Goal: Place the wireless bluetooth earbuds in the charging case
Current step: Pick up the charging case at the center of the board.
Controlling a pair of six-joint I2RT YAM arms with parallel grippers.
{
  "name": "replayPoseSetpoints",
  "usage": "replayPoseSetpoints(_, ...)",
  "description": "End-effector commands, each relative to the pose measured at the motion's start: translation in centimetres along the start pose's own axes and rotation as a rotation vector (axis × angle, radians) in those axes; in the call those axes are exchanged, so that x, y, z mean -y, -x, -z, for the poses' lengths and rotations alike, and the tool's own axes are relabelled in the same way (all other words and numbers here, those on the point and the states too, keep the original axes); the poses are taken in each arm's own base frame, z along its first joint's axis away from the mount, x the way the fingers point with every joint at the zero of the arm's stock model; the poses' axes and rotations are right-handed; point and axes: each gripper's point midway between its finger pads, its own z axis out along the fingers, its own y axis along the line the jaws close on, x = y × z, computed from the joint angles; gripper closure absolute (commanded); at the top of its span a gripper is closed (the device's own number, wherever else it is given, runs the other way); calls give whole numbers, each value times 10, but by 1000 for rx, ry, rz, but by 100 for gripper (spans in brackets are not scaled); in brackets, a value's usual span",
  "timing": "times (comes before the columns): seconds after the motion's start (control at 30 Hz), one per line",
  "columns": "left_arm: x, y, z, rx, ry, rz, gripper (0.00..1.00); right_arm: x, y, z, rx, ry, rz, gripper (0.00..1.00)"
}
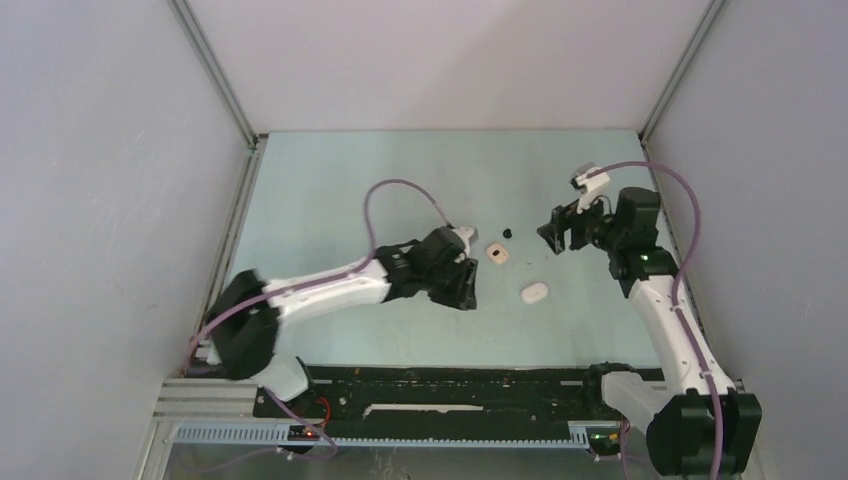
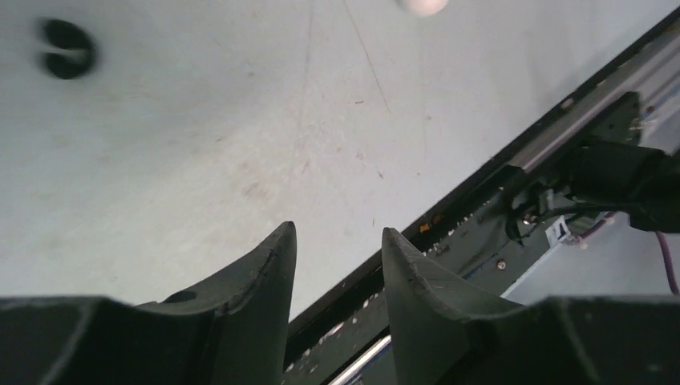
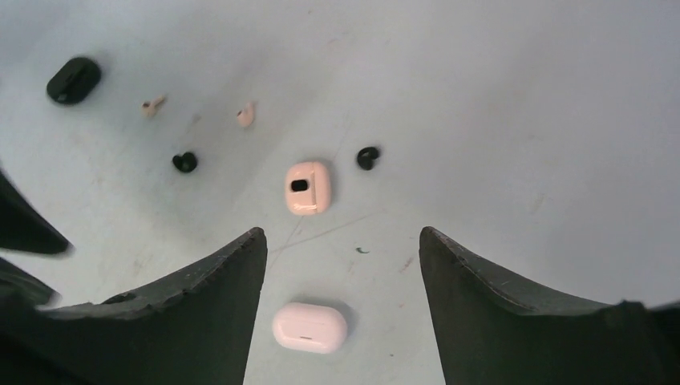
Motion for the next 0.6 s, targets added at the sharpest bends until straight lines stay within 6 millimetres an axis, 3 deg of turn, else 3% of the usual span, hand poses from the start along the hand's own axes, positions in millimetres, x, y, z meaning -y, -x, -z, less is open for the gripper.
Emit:
replayPoseSetpoints(0.0,-21,36,81,279,108,-116,50,-25,-19,-25,-92,132,73,29)
replayPoseSetpoints(0.13,-47,50,134,521,181,-125,43,-42,-48,-58,-261,182,130,34)
replayPoseSetpoints(0.2,-57,52,153,625,169,-81,34,-48,-63,-74,-347,169,164,37)
replayPoseSetpoints(0.33,-61,51,185,738,106,-48,24,-46,-80,-95,-452,131,196,39)
replayPoseSetpoints(0.43,-70,47,194,748,142,-60,16,-41,-84,-108,-479,111,202,37)
replayPoseSetpoints(0.57,-73,38,176,673,142,-53,10,-42,-98,-124,-540,136,215,36)
